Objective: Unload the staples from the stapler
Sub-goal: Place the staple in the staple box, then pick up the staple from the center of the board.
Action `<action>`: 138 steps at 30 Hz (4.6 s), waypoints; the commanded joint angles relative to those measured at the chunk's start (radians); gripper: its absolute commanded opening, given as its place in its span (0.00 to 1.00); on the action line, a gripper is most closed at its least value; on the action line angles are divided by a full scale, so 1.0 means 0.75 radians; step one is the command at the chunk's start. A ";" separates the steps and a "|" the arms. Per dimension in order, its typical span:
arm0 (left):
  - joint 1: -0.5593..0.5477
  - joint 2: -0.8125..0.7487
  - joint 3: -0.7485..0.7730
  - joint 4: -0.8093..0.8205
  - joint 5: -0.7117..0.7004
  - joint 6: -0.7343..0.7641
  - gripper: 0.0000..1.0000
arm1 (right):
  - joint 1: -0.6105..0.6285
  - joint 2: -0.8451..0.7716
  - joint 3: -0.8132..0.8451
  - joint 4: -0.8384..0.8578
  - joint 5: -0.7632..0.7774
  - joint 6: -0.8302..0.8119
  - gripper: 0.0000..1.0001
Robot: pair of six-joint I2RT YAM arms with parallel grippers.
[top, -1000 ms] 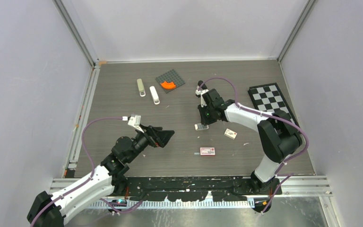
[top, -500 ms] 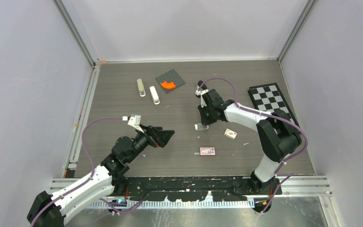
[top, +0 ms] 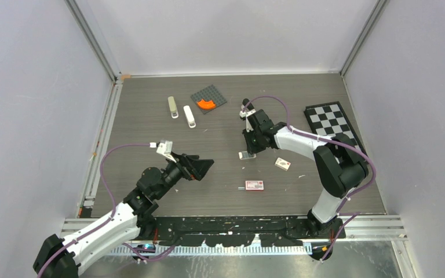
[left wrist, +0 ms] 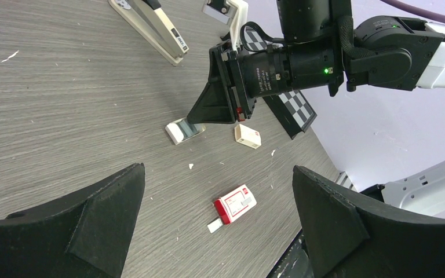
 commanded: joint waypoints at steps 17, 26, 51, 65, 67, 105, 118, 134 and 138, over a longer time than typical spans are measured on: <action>0.004 -0.021 -0.003 0.064 -0.011 0.005 1.00 | 0.006 -0.011 0.015 0.009 0.011 -0.014 0.29; 0.004 -0.021 -0.001 0.066 -0.007 0.003 1.00 | 0.006 -0.034 0.016 0.009 0.014 -0.026 0.24; 0.003 -0.044 0.007 0.040 -0.015 0.008 1.00 | 0.008 -0.042 0.051 -0.074 -0.055 -0.048 0.15; 0.003 -0.045 0.010 0.038 -0.015 0.010 1.00 | -0.004 -0.042 0.095 -0.175 -0.190 -0.129 0.13; 0.004 -0.046 0.010 0.034 -0.016 0.011 1.00 | -0.014 -0.044 0.101 -0.186 -0.203 -0.135 0.13; -0.016 0.413 0.323 -0.333 0.582 0.257 0.86 | -0.383 -0.439 0.226 -0.730 -1.116 -0.890 0.51; -0.308 0.613 0.540 -0.710 0.241 0.648 0.89 | -0.464 -0.472 0.233 -0.773 -1.163 -0.937 0.51; -0.309 0.950 0.592 -0.445 0.592 1.116 0.86 | -0.488 -0.474 0.239 -0.804 -1.200 -0.964 0.52; -0.313 1.023 0.598 -0.389 0.666 1.310 0.84 | -0.488 -0.471 0.244 -0.816 -1.204 -0.974 0.51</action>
